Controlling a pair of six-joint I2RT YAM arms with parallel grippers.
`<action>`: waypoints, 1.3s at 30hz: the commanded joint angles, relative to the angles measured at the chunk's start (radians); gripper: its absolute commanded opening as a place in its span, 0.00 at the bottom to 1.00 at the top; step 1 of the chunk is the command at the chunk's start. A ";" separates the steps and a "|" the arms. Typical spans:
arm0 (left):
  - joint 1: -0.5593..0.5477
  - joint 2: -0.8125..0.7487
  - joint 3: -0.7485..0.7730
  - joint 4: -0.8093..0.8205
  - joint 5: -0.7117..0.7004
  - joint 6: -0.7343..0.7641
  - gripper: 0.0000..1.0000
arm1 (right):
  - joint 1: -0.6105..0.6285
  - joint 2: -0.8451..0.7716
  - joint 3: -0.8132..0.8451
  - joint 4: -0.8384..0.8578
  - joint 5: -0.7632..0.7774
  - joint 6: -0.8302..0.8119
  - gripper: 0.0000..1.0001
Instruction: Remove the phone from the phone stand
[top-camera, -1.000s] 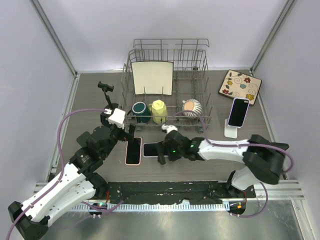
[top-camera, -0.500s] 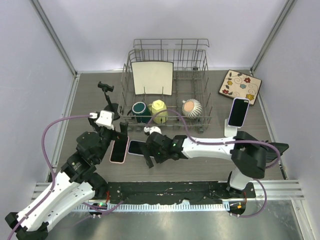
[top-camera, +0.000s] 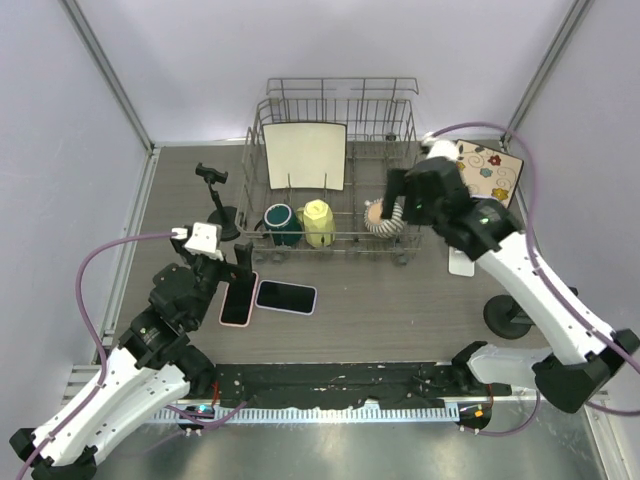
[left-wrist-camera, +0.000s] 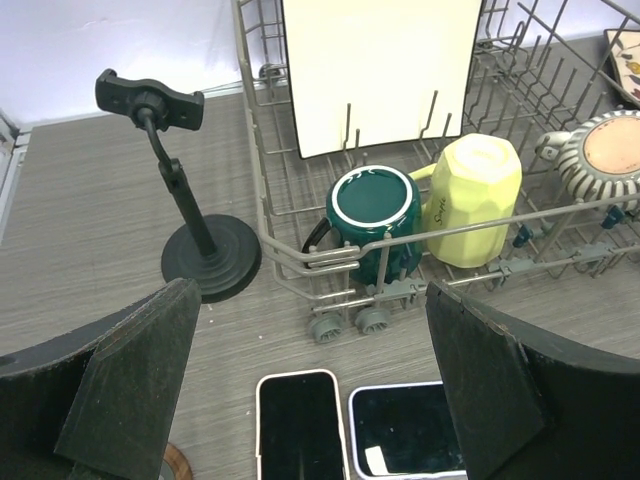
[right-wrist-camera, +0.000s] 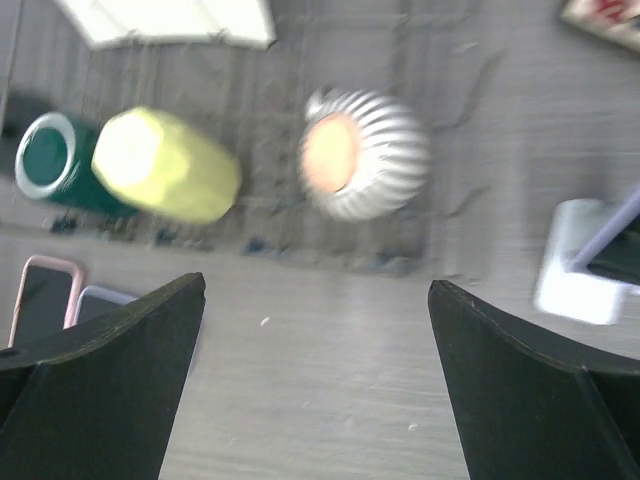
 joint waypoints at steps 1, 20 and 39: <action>0.009 -0.002 0.026 0.009 -0.047 0.013 1.00 | -0.231 -0.026 0.133 -0.076 0.075 -0.191 1.00; 0.116 0.007 0.018 -0.006 -0.065 0.016 1.00 | -0.861 0.238 0.020 0.330 -0.205 -0.161 1.00; 0.116 0.089 0.015 0.008 0.004 0.010 1.00 | -0.861 0.134 -0.233 0.438 -0.271 -0.323 0.99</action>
